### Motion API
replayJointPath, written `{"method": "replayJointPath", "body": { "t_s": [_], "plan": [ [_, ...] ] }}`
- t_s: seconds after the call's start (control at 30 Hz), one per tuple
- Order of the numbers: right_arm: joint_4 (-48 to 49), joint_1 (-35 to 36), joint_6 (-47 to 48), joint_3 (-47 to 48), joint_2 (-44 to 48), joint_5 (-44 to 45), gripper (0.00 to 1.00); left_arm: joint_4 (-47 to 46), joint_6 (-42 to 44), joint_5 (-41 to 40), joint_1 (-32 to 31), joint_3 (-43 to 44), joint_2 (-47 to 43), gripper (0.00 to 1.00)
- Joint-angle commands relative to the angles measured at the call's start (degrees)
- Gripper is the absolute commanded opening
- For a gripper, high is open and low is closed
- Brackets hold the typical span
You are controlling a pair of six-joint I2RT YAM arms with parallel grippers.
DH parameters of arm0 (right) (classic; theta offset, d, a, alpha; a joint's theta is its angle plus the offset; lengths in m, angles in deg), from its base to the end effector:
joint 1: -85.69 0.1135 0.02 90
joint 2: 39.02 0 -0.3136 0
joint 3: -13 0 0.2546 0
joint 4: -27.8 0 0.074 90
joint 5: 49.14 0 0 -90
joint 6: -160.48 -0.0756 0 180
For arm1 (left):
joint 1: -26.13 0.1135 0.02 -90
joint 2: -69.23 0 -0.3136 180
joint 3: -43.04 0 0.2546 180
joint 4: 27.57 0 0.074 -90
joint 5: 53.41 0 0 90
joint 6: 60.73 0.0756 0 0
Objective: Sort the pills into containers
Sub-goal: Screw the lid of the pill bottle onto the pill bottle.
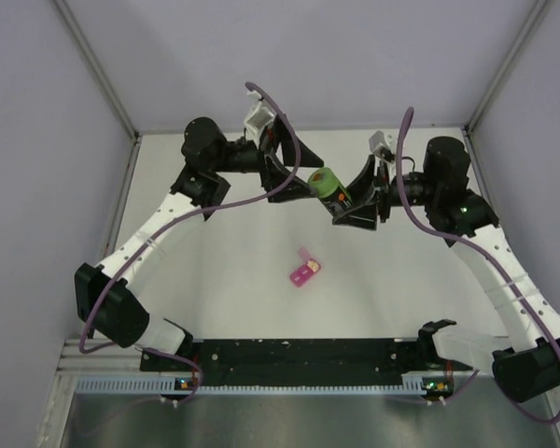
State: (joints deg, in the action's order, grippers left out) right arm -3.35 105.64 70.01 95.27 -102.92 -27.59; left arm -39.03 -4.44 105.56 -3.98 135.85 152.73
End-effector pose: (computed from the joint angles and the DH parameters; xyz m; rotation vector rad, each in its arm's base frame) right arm 0.1855 0.1422 0.4528 -1.1359 1.4407 1.3075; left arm 0.2503 -0.2267 0.5021 1.1379 1.2177 -1.5935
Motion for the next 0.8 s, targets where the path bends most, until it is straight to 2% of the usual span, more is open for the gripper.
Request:
{"method": "replayJointPath", "body": {
  "t_s": [0.0,0.07,0.23,0.4,0.5,0.77],
  "plan": [
    [-0.8,-0.3,4.4,1.8,2.5,8.1,0.00,5.9,-1.1,-9.8,1.5,4.2,-3.0,0.99],
    [-1.2,0.2,4.9,2.2,2.6,11.6,0.00,12.2,0.0,-14.5,1.5,6.2,-3.1,0.99],
    [-0.9,1.0,4.7,3.4,1.9,21.3,0.00,16.4,-3.7,-20.9,1.4,8.7,-2.1,0.99],
    [0.5,1.1,3.1,3.9,1.3,26.0,0.00,20.7,-4.4,-24.7,0.9,10.5,-1.0,0.92],
    [0.6,1.1,2.9,4.2,1.1,26.6,0.00,26.5,-1.3,-28.6,-0.2,12.1,-0.6,0.91],
    [0.6,1.7,3.5,3.8,0.4,28.4,0.00,28.6,-1.4,-31.2,-3.3,15.7,2.9,0.89]
  ]
}}
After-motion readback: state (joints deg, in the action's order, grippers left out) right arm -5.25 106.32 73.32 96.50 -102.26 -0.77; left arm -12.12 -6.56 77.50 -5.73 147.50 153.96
